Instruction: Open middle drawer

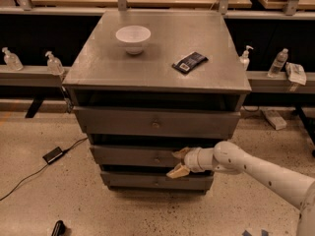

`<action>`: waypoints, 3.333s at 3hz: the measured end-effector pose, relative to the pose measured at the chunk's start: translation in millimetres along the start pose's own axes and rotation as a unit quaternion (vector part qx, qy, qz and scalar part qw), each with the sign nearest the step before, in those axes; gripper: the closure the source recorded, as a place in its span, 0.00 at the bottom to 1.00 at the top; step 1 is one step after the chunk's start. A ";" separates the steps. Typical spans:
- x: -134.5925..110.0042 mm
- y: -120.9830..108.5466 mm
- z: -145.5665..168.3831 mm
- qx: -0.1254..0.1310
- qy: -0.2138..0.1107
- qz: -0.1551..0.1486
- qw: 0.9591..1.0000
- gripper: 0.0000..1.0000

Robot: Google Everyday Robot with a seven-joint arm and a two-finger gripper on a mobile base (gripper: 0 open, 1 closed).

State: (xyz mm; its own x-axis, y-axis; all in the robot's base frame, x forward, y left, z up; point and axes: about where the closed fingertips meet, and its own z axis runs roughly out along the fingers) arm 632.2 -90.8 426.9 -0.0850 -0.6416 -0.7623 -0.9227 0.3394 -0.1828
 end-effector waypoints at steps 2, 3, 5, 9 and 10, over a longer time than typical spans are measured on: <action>0.0 0.1 -0.1 0.000 0.000 0.000 1.000 0.21; 0.0 0.2 -0.2 0.000 0.000 0.000 1.000 0.04; 0.6 6.0 -2.8 0.000 0.000 0.000 1.000 0.31; -19.2 47.3 -80.9 0.010 -0.047 -0.002 0.999 0.30; -5.2 18.4 -47.7 0.004 -0.020 -0.031 0.999 0.31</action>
Offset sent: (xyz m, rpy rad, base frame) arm -0.0729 -0.0145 0.0549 0.1579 -0.0196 0.0264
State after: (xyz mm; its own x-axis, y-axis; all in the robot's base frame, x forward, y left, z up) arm 597.7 -114.1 457.1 -0.0132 -0.6331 -0.7739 -0.9225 0.3063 -0.2349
